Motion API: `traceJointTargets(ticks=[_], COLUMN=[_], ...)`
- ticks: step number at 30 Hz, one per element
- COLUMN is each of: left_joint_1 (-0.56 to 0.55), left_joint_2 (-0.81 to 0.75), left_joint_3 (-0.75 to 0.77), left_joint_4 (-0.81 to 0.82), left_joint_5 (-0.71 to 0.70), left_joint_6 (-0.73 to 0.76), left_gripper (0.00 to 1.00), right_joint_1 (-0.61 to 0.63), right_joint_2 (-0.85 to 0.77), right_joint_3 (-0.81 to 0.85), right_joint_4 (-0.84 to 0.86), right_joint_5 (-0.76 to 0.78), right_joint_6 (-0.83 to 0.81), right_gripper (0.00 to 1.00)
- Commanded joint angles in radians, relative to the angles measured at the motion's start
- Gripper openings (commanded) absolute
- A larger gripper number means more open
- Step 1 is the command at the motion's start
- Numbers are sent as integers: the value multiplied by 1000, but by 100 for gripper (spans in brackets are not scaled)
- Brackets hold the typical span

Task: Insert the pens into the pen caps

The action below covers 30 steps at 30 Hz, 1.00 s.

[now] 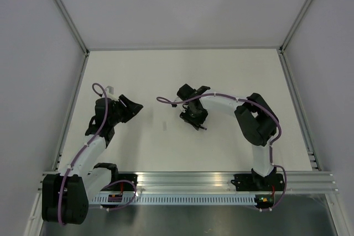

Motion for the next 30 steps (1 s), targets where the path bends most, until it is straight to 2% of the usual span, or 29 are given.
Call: traceJointTargets(ticks=[1, 8, 11, 14, 17, 18, 20, 21, 25, 29, 30], left_joint_1=[9, 12, 15, 18, 18, 18, 18, 15, -13, -97, -152], left_joint_2=[-18, -16, -28, -45, -48, -44, -32, -24, -36, -12, 2], left_joint_3=[0, -4, -6, -9, -21, -21, 8, 25, 89, 121, 127], left_joint_4=[1, 4, -5, -16, 1, 3, -22, -39, -184, -269, -285], left_joint_5=[16, 19, 7, 5, 43, 54, 120, 144, 88, 4, -15], left_joint_6=[-24, -28, -32, -38, -46, -31, 27, 82, 169, 216, 222], left_gripper=[58, 59, 65, 66, 66, 66, 64, 60, 60, 59, 59], right_joint_1=[-7, 13, 45, 53, 62, 64, 75, 78, 78, 78, 76], right_joint_2=[28, 50, 53, 41, 22, 16, -5, -15, -111, -229, -248], right_joint_3=[36, 27, 10, -10, -30, -42, -59, -80, -155, -215, -228], right_joint_4=[-37, -83, -105, -86, -48, -40, -11, 3, 102, 211, 230], right_joint_5=[17, 12, 30, 18, 7, 5, 5, 5, -22, -13, -13], right_joint_6=[-17, 35, 49, 78, 117, 125, 151, 160, 197, 289, 308], right_gripper=[47, 35, 33, 26, 12, 6, 1, 0, 0, 0, 0])
